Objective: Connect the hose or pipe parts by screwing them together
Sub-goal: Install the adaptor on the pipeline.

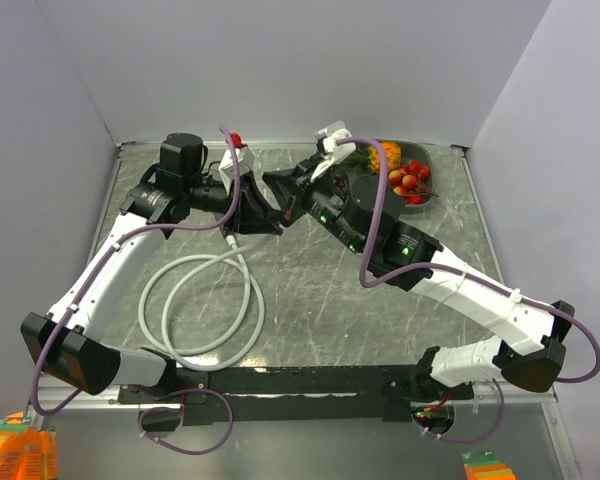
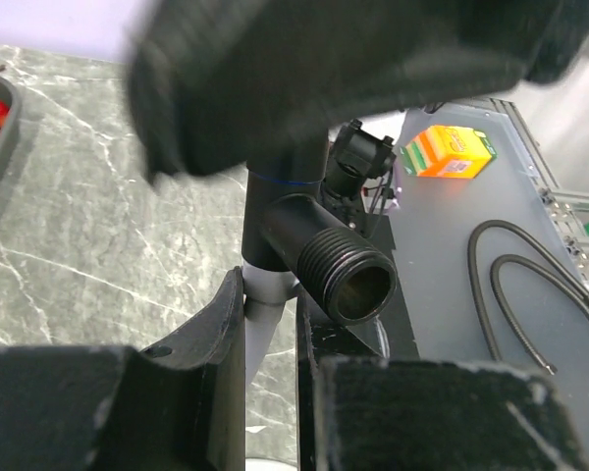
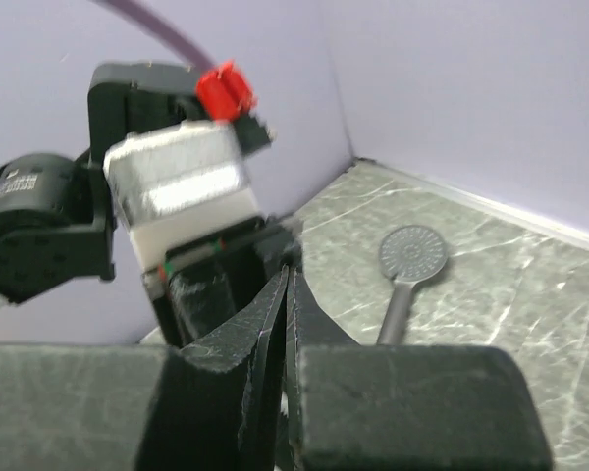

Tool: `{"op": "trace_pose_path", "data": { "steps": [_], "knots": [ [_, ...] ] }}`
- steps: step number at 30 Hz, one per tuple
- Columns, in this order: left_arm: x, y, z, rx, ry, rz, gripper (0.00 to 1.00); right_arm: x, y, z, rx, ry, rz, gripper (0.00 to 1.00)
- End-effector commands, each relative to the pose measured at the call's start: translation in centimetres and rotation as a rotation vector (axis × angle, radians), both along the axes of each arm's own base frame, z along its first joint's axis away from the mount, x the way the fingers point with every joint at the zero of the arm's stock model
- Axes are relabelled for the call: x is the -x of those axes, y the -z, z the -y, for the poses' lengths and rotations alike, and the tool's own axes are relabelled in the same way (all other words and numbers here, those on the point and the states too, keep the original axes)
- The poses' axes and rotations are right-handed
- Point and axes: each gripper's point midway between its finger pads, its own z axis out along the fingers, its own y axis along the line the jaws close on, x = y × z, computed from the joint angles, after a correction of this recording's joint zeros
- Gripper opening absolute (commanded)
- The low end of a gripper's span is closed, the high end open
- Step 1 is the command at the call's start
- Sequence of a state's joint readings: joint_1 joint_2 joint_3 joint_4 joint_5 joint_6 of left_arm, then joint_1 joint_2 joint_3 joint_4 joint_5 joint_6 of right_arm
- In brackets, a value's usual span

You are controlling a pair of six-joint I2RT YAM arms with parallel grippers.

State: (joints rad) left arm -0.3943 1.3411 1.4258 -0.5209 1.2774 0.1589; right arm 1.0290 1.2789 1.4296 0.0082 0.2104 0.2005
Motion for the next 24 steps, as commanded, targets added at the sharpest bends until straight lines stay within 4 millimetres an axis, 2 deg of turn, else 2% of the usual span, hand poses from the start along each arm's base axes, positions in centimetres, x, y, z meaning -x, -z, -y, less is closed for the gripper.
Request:
{"op": "trace_pose_path", "data": {
  "steps": [1, 2, 4, 5, 6, 8, 11, 12, 13, 14, 15, 17, 19, 20, 22, 23, 24],
  "knots": [
    [2.6, -2.0, -0.5, 0.046, 0.085, 0.039, 0.01, -0.6, -1.9, 0.8, 0.030, 0.063, 0.041, 0.09],
    [2.8, -1.9, -0.5, 0.048, 0.093, 0.043, 0.01, -0.6, -2.6, 1.1, 0.031, 0.071, 0.057, 0.10],
    [3.0, -1.7, -0.6, 0.052, 0.108, 0.038, 0.01, -0.8, -2.8, 1.7, 0.093, 0.099, 0.083, 0.13],
    [3.0, -1.6, -0.6, 0.050, 0.110, 0.035, 0.01, -0.7, -4.2, 2.2, 0.092, 0.109, 0.103, 0.14],
    [3.1, -1.5, -0.5, 0.050, 0.116, 0.030, 0.01, -0.9, -4.3, 2.5, 0.122, 0.122, 0.120, 0.16],
    [3.2, -1.2, -0.5, 0.051, 0.123, 0.017, 0.01, -0.7, -4.8, 3.2, 0.167, 0.124, 0.138, 0.25],
    [3.3, -0.9, -0.5, 0.055, 0.136, -0.004, 0.01, 1.3, -4.6, 4.0, 0.222, 0.034, 0.194, 0.50],
    [3.4, -0.9, -0.5, 0.056, 0.142, -0.008, 0.01, 1.8, -4.3, 4.3, 0.260, 0.007, 0.238, 0.63],
    [3.3, -0.8, -0.5, 0.056, 0.142, -0.008, 0.01, 2.9, -3.2, 3.8, 0.287, -0.075, 0.259, 0.69],
    [3.4, -0.8, -0.5, 0.056, 0.144, -0.013, 0.01, 3.9, -3.6, 4.7, 0.288, -0.109, 0.288, 0.75],
    [3.4, -0.8, -0.5, 0.056, 0.147, -0.015, 0.01, 4.5, -3.2, 4.7, 0.309, -0.161, 0.307, 0.82],
    [3.4, -0.9, -0.5, 0.057, 0.150, -0.009, 0.01, 6.4, -2.2, 4.8, 0.347, -0.318, 0.304, 0.87],
    [3.4, -1.0, -0.4, 0.055, 0.146, -0.005, 0.01, 7.5, -2.2, 4.9, 0.370, -0.390, 0.317, 0.89],
    [3.5, -1.0, -0.4, 0.055, 0.146, -0.003, 0.01, 7.3, -0.9, 4.8, 0.425, -0.408, 0.300, 0.89],
    [3.6, -1.1, -0.5, 0.056, 0.150, -0.001, 0.01, 7.7, -0.7, 4.6, 0.458, -0.446, 0.301, 0.89],
    [3.7, -1.2, -0.5, 0.056, 0.151, 0.001, 0.01, 7.4, 0.7, 4.3, 0.504, -0.466, 0.281, 0.89],
    [3.7, -1.1, -0.4, 0.055, 0.153, 0.000, 0.01, 7.6, 0.7, 4.1, 0.514, -0.482, 0.285, 0.89]
  ]
}}
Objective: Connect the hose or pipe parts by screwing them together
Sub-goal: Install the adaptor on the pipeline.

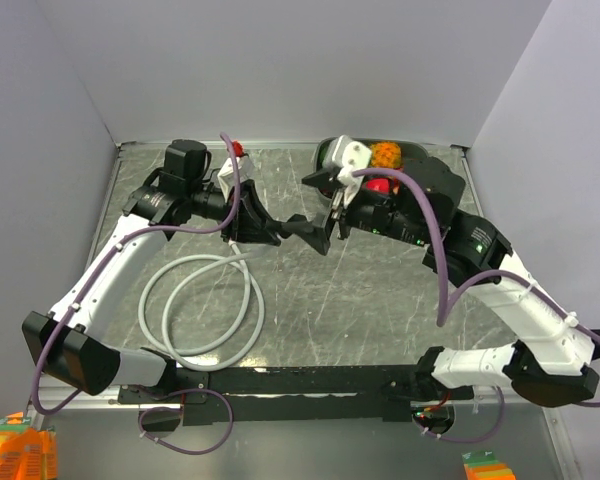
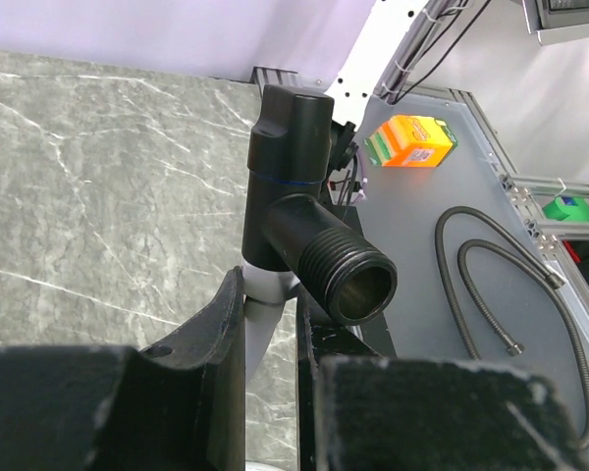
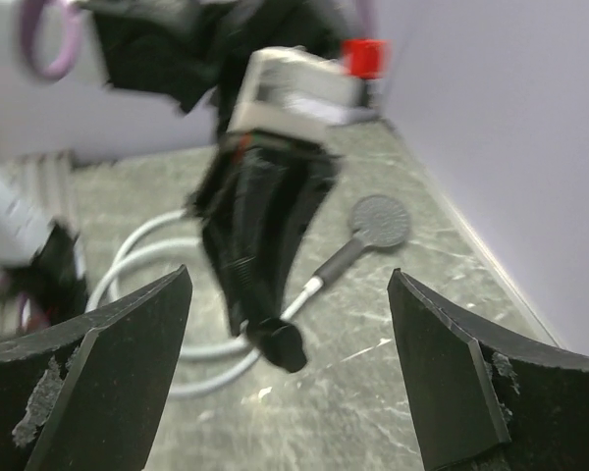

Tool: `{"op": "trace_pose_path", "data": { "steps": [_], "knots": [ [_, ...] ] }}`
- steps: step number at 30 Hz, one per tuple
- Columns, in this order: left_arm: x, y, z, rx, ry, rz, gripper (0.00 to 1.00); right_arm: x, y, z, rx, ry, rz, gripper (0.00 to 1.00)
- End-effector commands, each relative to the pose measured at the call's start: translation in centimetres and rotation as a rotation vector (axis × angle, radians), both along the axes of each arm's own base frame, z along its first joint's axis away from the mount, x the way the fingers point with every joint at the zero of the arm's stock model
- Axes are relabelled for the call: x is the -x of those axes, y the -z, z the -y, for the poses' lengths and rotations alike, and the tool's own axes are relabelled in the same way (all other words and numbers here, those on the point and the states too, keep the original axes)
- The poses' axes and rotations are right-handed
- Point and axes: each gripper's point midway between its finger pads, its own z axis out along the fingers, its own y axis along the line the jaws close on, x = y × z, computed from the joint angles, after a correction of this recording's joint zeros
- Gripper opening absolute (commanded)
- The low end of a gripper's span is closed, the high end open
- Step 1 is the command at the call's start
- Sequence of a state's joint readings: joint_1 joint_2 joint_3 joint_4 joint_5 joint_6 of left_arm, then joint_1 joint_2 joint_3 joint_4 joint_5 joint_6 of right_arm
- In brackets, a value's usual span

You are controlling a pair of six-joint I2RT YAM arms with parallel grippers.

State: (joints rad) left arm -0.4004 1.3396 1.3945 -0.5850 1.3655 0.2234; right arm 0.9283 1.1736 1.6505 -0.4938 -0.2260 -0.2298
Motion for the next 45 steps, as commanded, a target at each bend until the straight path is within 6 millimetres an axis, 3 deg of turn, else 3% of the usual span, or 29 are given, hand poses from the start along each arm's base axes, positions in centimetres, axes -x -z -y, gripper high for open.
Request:
{"op": "trace_pose_path", "data": {
  "steps": [1, 6, 13, 18, 19, 27, 30, 34, 36, 39, 41, 45],
  "knots": [
    [1.8, -2.1, -0.2, 0.045, 0.062, 0.037, 0.01, 1.7, 3.1, -1.6, 0.166, -0.179, -0.008, 0.90],
    [2.3, -2.3, -0.4, 0.052, 0.078, 0.055, 0.01, 0.7, 5.8, -2.5, 0.250, -0.189, -0.013, 0.91],
    [2.8, -2.4, -0.5, 0.054, 0.088, 0.065, 0.01, -0.7, 6.0, -2.3, 0.251, -0.163, 0.007, 0.90],
    [2.9, -2.6, -0.6, 0.056, 0.088, 0.074, 0.01, -0.5, 6.5, -2.7, 0.253, -0.207, -0.035, 0.81],
    [3.0, -2.7, -0.6, 0.058, 0.090, 0.078, 0.01, -0.4, 6.6, -2.7, 0.250, -0.213, -0.035, 0.76],
    [3.2, -3.0, -0.7, 0.056, 0.087, 0.092, 0.01, -0.5, 7.3, -3.2, 0.239, -0.245, -0.102, 0.61],
    [3.1, -3.0, -0.7, 0.057, 0.085, 0.093, 0.01, -0.4, 7.7, -3.6, 0.246, -0.266, -0.133, 0.50],
    [3.2, -3.1, -0.7, 0.055, 0.083, 0.104, 0.01, -0.4, 8.0, -3.7, 0.237, -0.291, -0.172, 0.46],
    [3.1, -3.0, -0.8, 0.054, 0.078, 0.109, 0.01, -0.5, 7.6, -3.5, 0.214, -0.297, -0.190, 0.30],
    [2.9, -2.9, -0.7, 0.048, 0.071, 0.112, 0.01, -0.7, 7.3, -3.5, 0.196, -0.295, -0.209, 0.15],
    [2.8, -2.8, -0.7, 0.045, 0.067, 0.116, 0.01, -0.9, 7.5, -3.6, 0.187, -0.280, -0.234, 0.13],
    [2.6, -2.7, -0.7, 0.038, 0.052, 0.129, 0.01, -2.1, 7.9, -3.8, 0.141, -0.190, -0.303, 0.00]
  ]
}}
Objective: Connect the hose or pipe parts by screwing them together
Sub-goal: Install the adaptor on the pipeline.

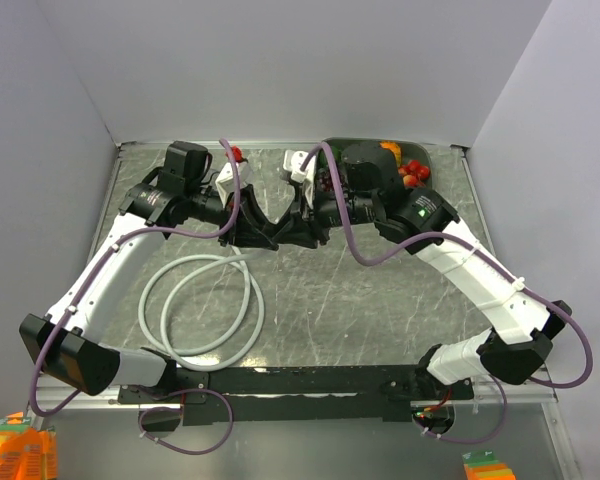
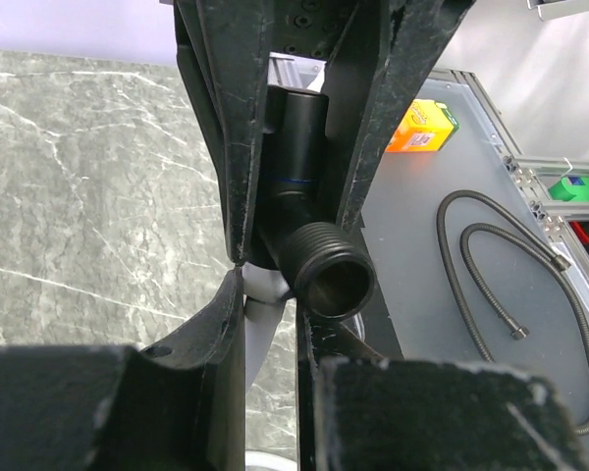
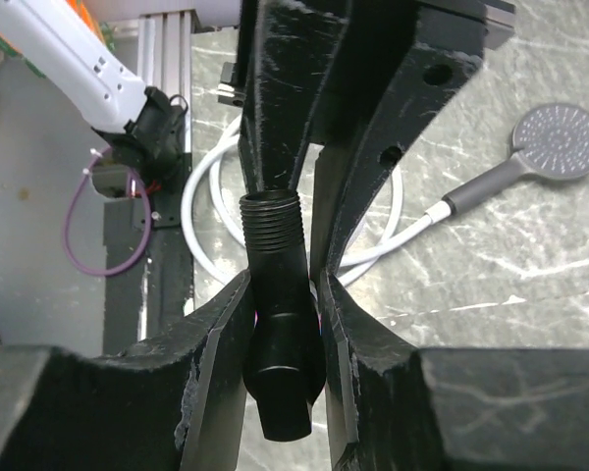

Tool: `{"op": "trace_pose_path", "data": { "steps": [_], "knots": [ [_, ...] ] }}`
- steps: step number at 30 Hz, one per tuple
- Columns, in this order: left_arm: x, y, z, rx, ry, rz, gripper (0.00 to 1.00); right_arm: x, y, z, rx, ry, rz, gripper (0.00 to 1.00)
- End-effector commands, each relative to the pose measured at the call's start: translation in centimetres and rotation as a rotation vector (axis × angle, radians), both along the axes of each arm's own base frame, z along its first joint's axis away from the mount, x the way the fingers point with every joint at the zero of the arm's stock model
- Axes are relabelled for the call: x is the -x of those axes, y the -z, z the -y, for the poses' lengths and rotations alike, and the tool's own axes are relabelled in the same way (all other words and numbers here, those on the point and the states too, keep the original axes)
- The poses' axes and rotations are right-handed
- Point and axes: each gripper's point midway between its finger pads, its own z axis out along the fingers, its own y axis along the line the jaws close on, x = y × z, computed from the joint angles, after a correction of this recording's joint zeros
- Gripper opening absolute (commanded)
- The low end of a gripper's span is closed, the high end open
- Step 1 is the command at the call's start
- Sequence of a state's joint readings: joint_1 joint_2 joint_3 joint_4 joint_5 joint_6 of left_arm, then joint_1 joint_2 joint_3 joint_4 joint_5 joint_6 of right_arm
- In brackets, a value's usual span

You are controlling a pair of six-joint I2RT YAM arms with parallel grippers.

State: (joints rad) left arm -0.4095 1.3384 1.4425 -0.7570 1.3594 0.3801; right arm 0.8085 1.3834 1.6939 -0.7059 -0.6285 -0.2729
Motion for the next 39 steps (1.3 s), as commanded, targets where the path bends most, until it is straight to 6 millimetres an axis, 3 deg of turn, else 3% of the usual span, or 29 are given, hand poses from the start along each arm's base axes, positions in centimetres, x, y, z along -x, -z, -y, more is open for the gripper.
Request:
{"op": "trace_pose_path", "data": {
  "steps": [1, 9, 19, 21, 23, 24, 25, 31, 32, 34, 35, 37, 38, 39],
  "knots": [
    [1.5, -2.8, -0.4, 0.053, 0.028, 0.093, 0.01, -2.4, -1.5, -0.4, -0.083, 0.146, -0.053, 0.00],
    [0.5, -2.3, -0.3, 0.023, -0.027, 0.123, 0.01, -5.1, 0.1, 1.4, -0.098, 0.501, -0.278, 0.00],
    [-0.6, -2.3, -0.1, 0.016, -0.071, 0.133, 0.01, -6.2, 2.4, 3.5, -0.087, 0.771, -0.459, 0.00],
    [-0.5, -2.4, -0.1, 0.017, -0.072, 0.139, 0.01, -6.1, 2.5, 3.8, -0.078, 0.791, -0.478, 0.11],
    [-0.5, -2.5, -0.1, 0.018, -0.070, 0.142, 0.01, -6.3, 2.7, 4.1, -0.061, 0.816, -0.482, 0.28],
    [-0.5, -2.4, -0.1, 0.016, -0.070, 0.138, 0.01, -6.4, 2.1, 4.1, -0.066, 0.814, -0.469, 0.46],
    [-0.4, -2.4, -0.1, 0.017, -0.068, 0.137, 0.01, -6.4, 2.0, 4.1, -0.063, 0.811, -0.463, 0.99],
    [-0.2, -1.8, -0.1, 0.015, -0.056, 0.120, 0.01, -6.6, -2.1, 4.5, -0.081, 0.764, -0.345, 1.00],
    [-0.1, -1.8, -0.1, 0.015, -0.051, 0.116, 0.01, -6.5, -3.7, 4.6, -0.109, 0.752, -0.318, 1.00],
    [0.0, -1.5, 0.0, 0.013, -0.043, 0.107, 0.01, -6.5, -4.7, 4.5, -0.104, 0.723, -0.270, 1.00],
    [0.2, -1.3, 0.2, 0.013, -0.033, 0.099, 0.01, -6.4, -6.1, 4.4, -0.131, 0.700, -0.243, 1.00],
    [0.4, -0.9, 0.5, 0.005, -0.025, 0.088, 0.01, -6.0, -6.5, 3.6, -0.113, 0.632, -0.212, 1.00],
    [0.6, -0.7, 0.8, -0.001, -0.016, 0.089, 0.01, -5.5, -7.8, 3.3, -0.131, 0.600, -0.195, 1.00],
    [0.6, -0.6, 0.9, -0.007, -0.019, 0.091, 0.01, -5.9, -7.2, 2.7, -0.095, 0.578, -0.182, 1.00]
  ]
}}
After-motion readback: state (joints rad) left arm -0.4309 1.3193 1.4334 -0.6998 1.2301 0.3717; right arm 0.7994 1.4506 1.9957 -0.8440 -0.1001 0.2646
